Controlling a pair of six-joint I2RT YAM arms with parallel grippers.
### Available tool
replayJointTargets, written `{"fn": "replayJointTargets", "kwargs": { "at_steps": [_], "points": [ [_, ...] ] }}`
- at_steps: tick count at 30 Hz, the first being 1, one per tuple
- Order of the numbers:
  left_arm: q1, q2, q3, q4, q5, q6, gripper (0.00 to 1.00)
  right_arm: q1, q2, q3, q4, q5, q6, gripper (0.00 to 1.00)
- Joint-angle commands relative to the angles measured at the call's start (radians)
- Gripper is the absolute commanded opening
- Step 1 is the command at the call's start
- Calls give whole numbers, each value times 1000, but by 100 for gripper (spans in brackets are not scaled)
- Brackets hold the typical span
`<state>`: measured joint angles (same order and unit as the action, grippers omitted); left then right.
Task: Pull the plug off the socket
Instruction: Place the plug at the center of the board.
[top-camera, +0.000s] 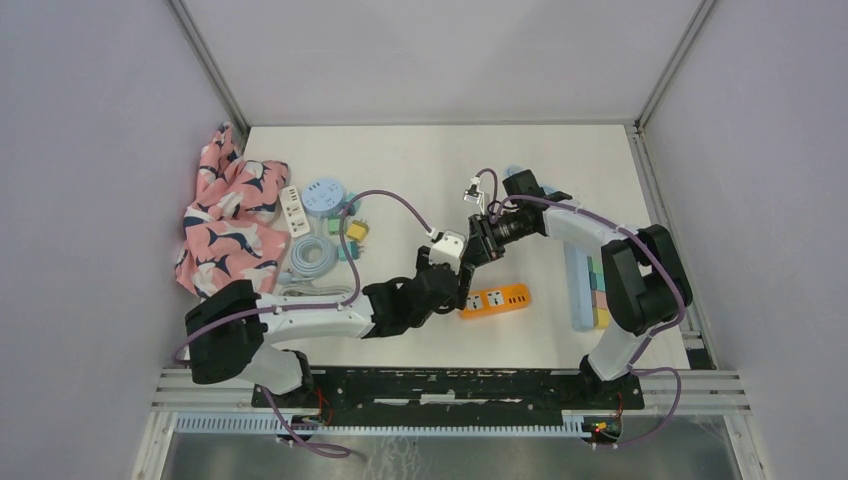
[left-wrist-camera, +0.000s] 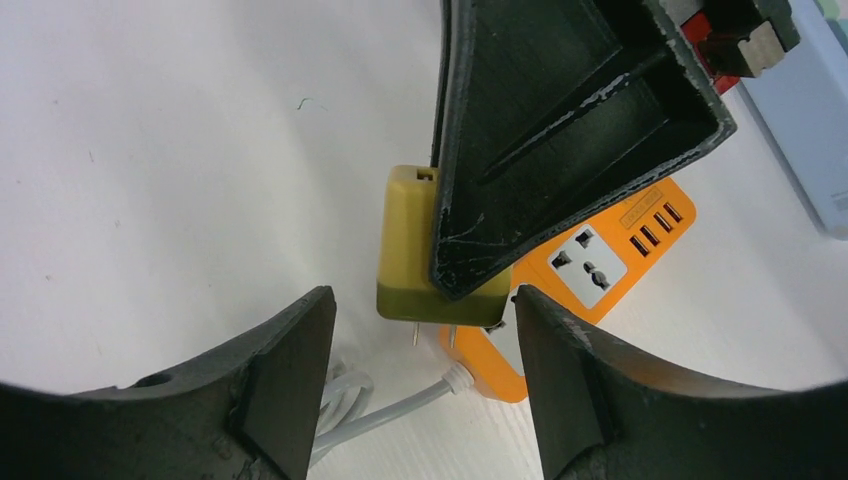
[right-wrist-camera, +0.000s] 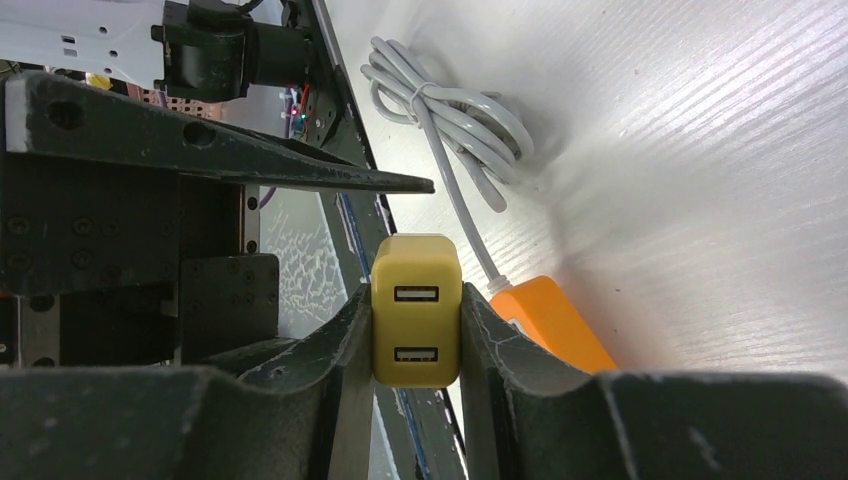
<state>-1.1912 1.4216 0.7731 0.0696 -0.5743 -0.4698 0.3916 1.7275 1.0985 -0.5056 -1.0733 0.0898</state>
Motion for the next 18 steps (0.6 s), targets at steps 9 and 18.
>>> {"fn": "replayJointTargets", "kwargs": {
  "at_steps": [9,18],
  "points": [
    [31,62,64,113,31,137,51,-2,0,50,-13,-45,-7,14],
    [75,65,53,161,102,132,77,-3,3,56,-27,-46,-19,14]
  ]
}}
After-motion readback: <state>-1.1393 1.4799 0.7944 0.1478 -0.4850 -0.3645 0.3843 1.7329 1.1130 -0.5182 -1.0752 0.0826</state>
